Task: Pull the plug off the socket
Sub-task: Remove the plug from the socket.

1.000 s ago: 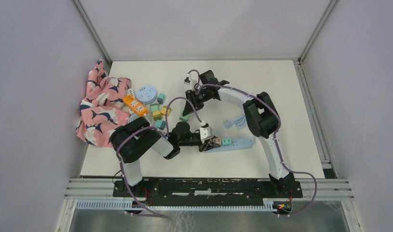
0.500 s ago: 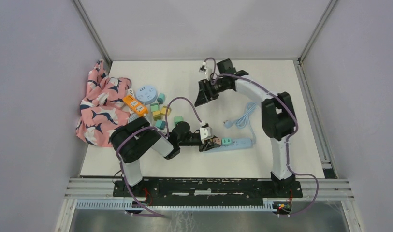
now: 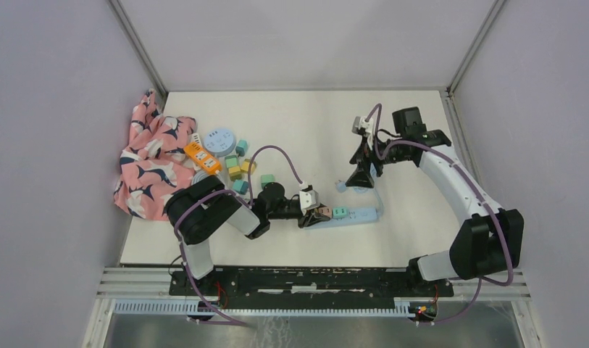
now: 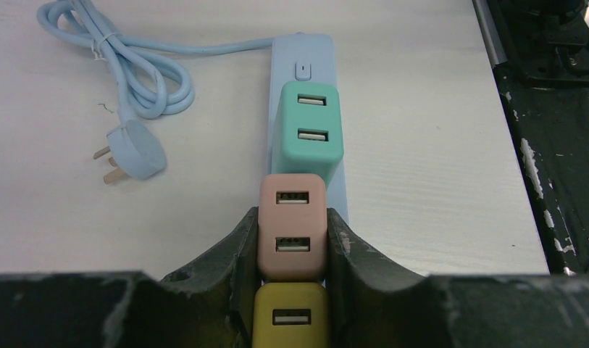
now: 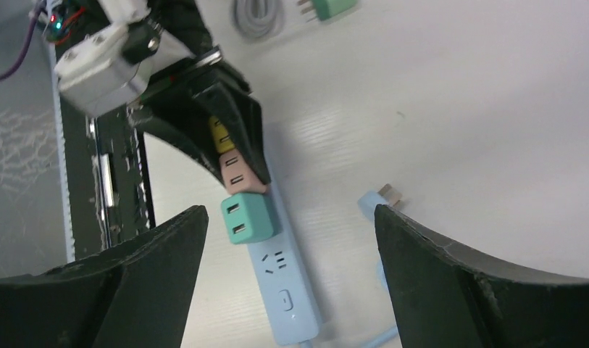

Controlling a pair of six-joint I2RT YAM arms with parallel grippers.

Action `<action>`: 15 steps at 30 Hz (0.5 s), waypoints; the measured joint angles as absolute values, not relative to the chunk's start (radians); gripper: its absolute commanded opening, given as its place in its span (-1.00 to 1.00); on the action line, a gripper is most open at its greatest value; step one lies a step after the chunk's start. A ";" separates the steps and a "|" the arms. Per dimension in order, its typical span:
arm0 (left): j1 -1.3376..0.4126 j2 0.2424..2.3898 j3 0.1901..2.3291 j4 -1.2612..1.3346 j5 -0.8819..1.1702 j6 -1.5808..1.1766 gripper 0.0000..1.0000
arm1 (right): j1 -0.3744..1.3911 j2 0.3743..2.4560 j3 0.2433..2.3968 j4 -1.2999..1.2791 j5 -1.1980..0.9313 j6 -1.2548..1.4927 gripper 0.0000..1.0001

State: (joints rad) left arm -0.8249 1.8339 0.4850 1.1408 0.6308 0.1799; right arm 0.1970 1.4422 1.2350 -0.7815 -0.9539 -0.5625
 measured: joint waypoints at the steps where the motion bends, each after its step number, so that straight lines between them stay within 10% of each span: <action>1: -0.825 1.834 0.485 1.140 0.631 0.180 -0.94 | 0.202 1.423 1.203 -0.800 -0.970 -0.612 0.82; 15: -0.825 1.834 0.485 1.141 0.631 0.180 -0.94 | 0.204 1.442 1.057 -1.088 -0.964 -1.368 0.67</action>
State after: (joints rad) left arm -0.8249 1.8339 0.4850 1.1408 0.6308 0.1799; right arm 0.2039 1.4418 1.0569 -1.0882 -0.9642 -1.3678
